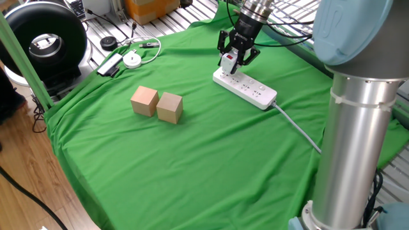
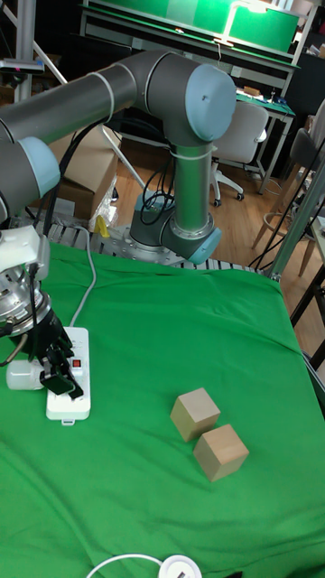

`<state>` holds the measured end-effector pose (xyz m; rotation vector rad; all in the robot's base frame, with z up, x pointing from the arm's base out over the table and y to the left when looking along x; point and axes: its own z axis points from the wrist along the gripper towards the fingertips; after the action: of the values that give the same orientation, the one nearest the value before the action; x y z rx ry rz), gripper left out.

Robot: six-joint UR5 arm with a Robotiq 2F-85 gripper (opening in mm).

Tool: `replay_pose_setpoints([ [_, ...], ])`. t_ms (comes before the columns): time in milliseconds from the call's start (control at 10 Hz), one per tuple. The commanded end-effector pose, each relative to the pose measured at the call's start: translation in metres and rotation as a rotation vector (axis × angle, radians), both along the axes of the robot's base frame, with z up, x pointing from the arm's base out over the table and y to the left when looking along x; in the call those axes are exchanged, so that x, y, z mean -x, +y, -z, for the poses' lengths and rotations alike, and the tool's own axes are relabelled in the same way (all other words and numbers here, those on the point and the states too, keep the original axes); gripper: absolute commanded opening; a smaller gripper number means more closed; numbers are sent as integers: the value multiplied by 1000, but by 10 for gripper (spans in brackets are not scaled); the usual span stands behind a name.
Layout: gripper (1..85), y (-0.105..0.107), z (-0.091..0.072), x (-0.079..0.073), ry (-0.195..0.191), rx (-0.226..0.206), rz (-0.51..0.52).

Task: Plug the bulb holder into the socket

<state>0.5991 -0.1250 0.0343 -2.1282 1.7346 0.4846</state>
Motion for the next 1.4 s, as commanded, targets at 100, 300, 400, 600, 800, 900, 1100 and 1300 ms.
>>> replay_pose_setpoints([
  [100, 10, -12, 4, -2, 2, 39, 9],
  [300, 10, -15, 8, -7, 3, 66, 9],
  [400, 10, -15, 11, -6, 7, 53, 12],
  [600, 10, -10, 17, 0, 28, 42, 39],
  [800, 10, -12, 1, 6, 51, 84, 48],
  [900, 10, -9, -10, 8, 65, 92, 55],
  [1100, 10, -7, -22, 5, 78, 139, 69],
  [1300, 10, -5, -22, 0, 73, 147, 78],
])
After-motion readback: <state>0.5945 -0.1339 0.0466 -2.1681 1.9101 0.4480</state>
